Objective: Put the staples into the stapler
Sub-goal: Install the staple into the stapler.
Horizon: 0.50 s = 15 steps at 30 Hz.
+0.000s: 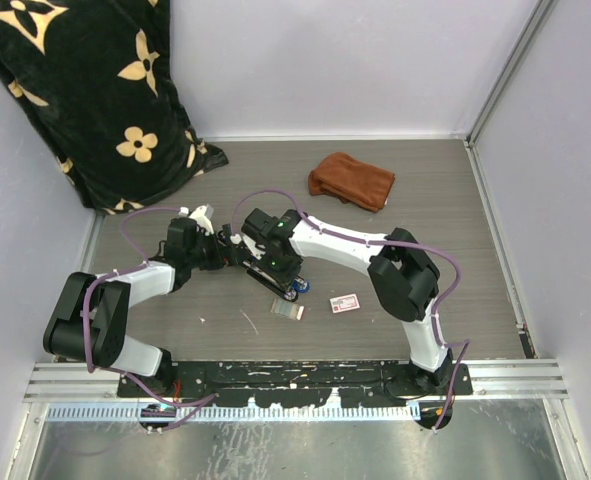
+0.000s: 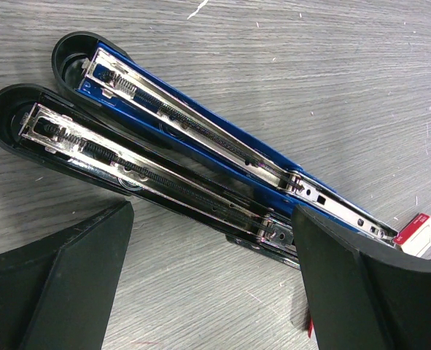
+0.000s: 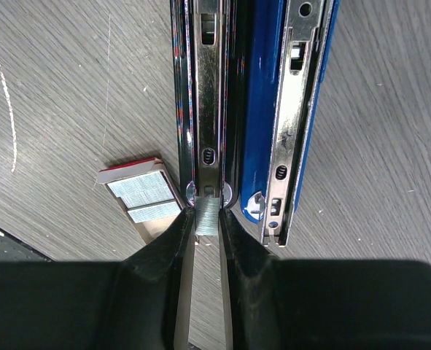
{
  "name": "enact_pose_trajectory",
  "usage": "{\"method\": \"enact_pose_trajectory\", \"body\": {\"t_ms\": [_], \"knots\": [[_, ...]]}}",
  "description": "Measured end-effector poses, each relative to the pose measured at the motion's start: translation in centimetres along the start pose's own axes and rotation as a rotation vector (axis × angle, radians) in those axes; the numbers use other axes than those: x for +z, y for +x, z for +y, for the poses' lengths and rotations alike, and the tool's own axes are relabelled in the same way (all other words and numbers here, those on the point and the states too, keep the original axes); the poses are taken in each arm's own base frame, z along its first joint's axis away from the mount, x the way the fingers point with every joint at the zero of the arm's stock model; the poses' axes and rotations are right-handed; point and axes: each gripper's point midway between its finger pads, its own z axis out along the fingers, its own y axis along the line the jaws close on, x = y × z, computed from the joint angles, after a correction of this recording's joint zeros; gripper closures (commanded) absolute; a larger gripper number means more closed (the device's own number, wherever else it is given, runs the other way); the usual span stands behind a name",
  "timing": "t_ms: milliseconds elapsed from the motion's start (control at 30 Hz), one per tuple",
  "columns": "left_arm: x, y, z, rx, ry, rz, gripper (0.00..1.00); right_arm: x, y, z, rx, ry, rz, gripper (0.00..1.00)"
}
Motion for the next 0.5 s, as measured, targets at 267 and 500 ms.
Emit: {"method": "enact_pose_trajectory", "body": {"t_ms": [267, 500], "knots": [[0.0, 0.0, -0.01, 0.0, 0.0, 0.0, 0.08, 0.08, -0.25, -0.01, -0.017, -0.004, 0.005, 0.8], [0.0, 0.0, -0.01, 0.0, 0.0, 0.0, 0.08, 0.1, -0.38, -0.03, -0.019, -0.004, 0.006, 0.79]]}}
